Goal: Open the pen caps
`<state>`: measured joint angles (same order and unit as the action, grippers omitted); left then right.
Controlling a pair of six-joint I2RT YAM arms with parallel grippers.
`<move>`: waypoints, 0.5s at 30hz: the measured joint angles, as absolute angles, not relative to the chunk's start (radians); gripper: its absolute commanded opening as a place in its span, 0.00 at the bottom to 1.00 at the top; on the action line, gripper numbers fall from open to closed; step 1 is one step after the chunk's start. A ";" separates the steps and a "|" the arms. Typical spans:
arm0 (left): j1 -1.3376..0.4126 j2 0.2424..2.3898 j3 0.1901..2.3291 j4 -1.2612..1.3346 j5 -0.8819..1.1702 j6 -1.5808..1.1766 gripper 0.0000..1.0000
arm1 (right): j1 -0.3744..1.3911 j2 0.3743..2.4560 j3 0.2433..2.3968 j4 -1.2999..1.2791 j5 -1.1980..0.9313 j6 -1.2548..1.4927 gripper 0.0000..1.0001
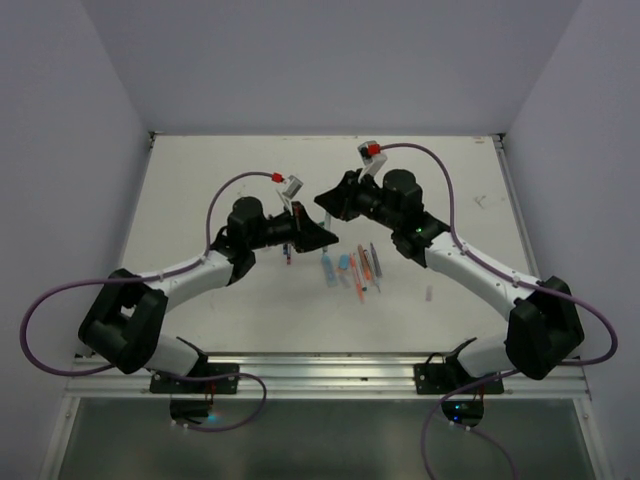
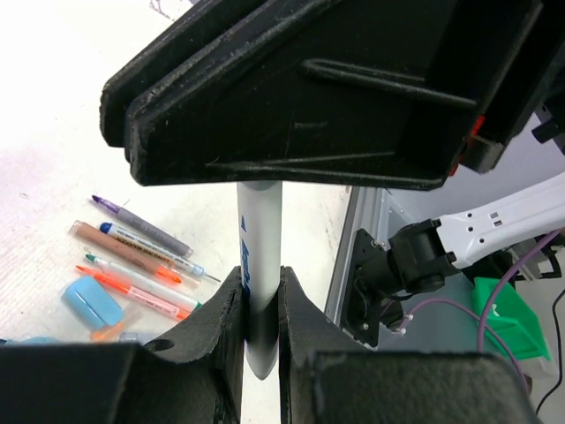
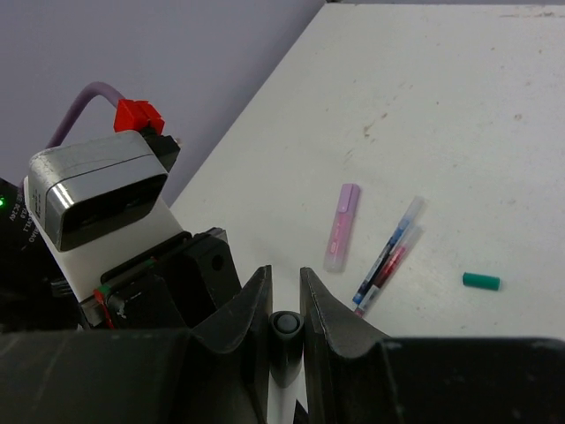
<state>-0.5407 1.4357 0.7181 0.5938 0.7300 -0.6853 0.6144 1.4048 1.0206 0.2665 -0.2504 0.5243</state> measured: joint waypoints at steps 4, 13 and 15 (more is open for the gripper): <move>-0.557 1.432 0.694 0.625 0.699 -0.680 0.00 | 0.570 1.405 1.036 0.215 -0.335 0.533 0.00; -0.572 1.401 0.686 0.692 0.628 -0.643 0.00 | 0.504 1.420 1.148 0.110 -0.474 0.535 0.00; -0.573 1.400 0.686 0.702 0.623 -0.642 0.00 | 0.496 1.420 1.159 0.101 -0.488 0.535 0.00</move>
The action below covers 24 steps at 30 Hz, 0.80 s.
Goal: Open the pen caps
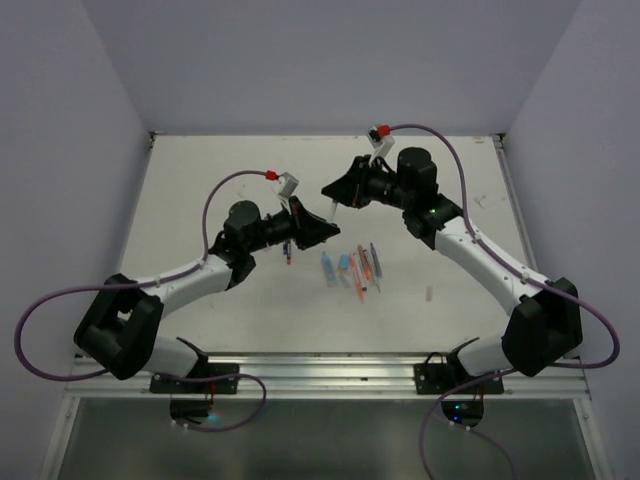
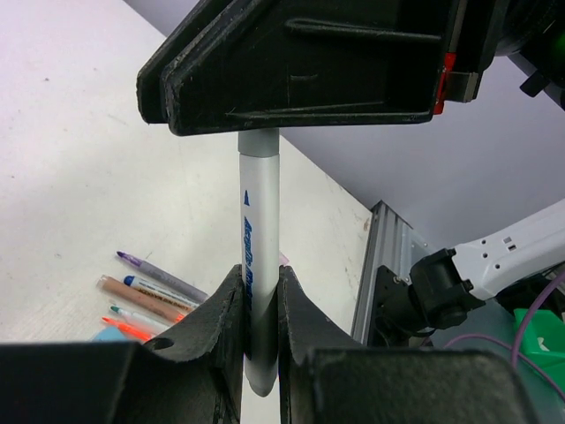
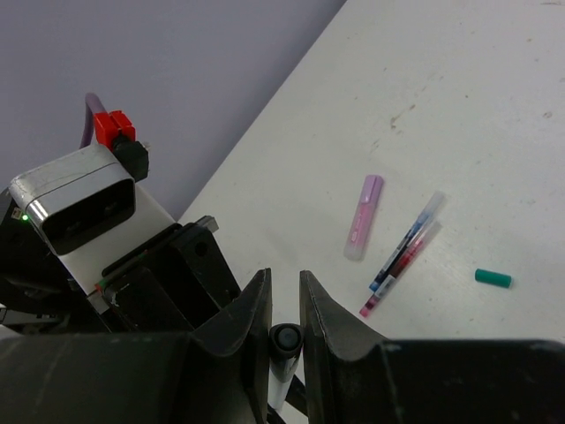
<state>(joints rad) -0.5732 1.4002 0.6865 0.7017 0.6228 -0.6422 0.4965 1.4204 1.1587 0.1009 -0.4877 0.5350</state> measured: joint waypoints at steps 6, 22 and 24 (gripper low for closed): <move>-0.581 1.402 0.686 0.711 0.604 -0.643 0.00 | 0.486 1.420 1.164 0.096 -0.493 0.531 0.00; -0.609 1.433 0.641 0.713 0.612 -0.653 0.00 | 0.425 1.450 1.289 0.220 -0.362 0.429 0.00; -0.628 1.452 0.607 0.651 0.642 -0.653 0.00 | 0.381 1.446 1.340 0.283 -0.319 0.417 0.00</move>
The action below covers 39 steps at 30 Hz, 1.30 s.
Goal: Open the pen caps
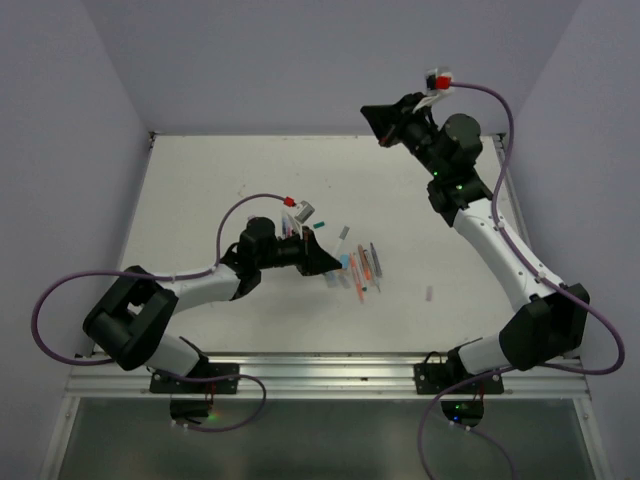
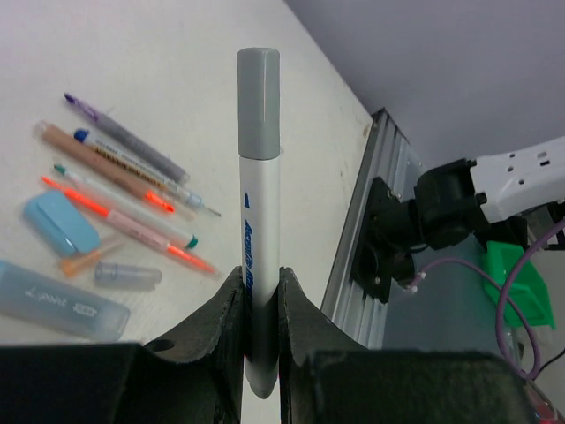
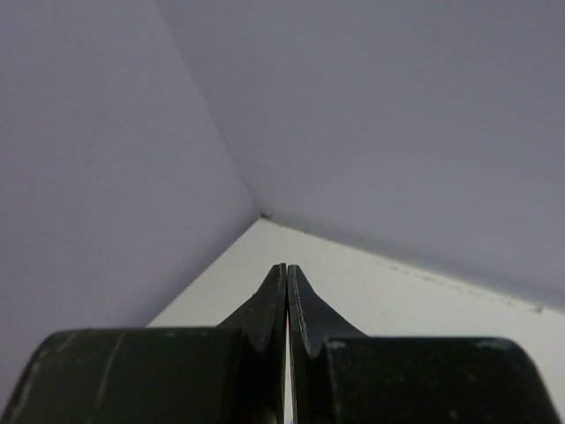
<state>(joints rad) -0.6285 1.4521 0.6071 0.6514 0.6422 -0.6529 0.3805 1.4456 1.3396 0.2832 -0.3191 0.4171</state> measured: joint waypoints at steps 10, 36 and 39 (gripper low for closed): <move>-0.636 1.442 0.587 0.553 0.659 -0.651 0.00 | 0.366 1.386 1.357 0.317 -0.278 0.391 0.42; -0.636 1.412 0.701 0.558 0.613 -0.672 0.00 | 0.474 1.370 0.959 0.352 -0.484 0.588 0.57; -0.636 1.412 0.703 0.558 0.605 -0.674 0.00 | 0.486 1.386 0.957 0.363 -0.490 0.591 0.55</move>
